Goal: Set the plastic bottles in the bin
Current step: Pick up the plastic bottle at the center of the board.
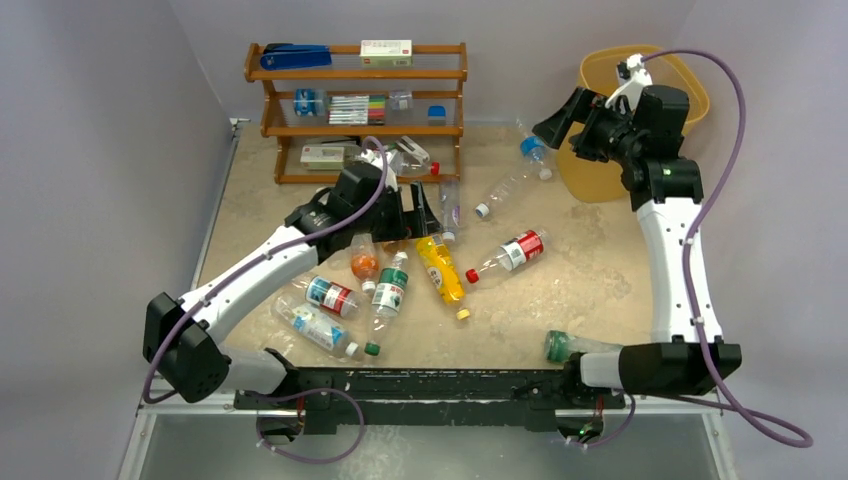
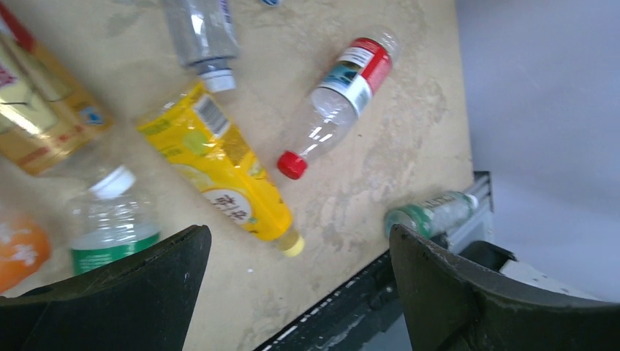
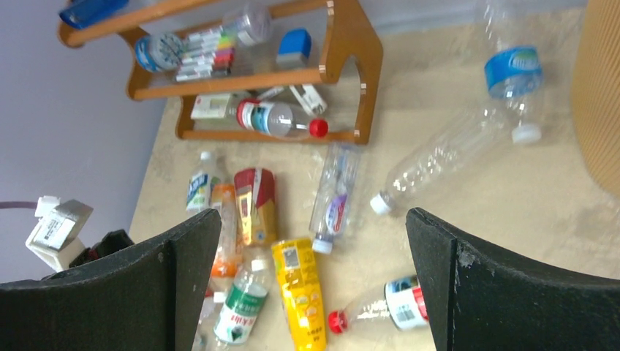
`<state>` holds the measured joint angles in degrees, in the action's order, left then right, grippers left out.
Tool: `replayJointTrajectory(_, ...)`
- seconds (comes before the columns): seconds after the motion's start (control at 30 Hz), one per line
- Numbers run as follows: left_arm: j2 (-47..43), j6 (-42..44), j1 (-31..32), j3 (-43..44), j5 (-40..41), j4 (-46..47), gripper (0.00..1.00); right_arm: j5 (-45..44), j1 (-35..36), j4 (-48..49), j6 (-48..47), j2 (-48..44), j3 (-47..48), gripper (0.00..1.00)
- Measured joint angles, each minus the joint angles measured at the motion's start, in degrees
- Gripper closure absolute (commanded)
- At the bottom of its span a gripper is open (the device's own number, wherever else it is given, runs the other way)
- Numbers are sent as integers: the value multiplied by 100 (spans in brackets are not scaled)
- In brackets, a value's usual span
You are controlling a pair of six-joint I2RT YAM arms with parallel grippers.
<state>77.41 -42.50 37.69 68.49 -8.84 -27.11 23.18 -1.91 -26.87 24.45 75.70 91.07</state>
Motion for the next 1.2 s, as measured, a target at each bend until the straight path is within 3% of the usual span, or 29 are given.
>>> replayJointTrajectory(0.37, -170, -533, 599, -380, -850, 1106, 7, 490, 0, -986, 111, -79, 140, 0)
replayJointTrajectory(0.63, -1152, -522, 1467, -2420, -498, 2806, 7, 608, 105, 267, 463, -1399, -2511, 0)
replayJointTrajectory(0.77, -1078, -385, 2306, -2839, -87, 3224, 8, 568, 400, 448, 688, -1657, -2865, 0)
replayJointTrajectory(0.87, -719, -101, 3178, -2625, 387, 3257, 8, 581, 533, 374, 761, -1805, -2667, 0)
replayJointTrajectory(0.97, 181, 289, 3838, -1740, 706, 2946, 7, 664, 564, 203, 809, -1832, -2081, 0)
replayJointTrajectory(1.2, 1364, 1071, 4409, -1088, 1261, 2868, 8, 1167, 564, -295, 907, -2155, -1001, 0)
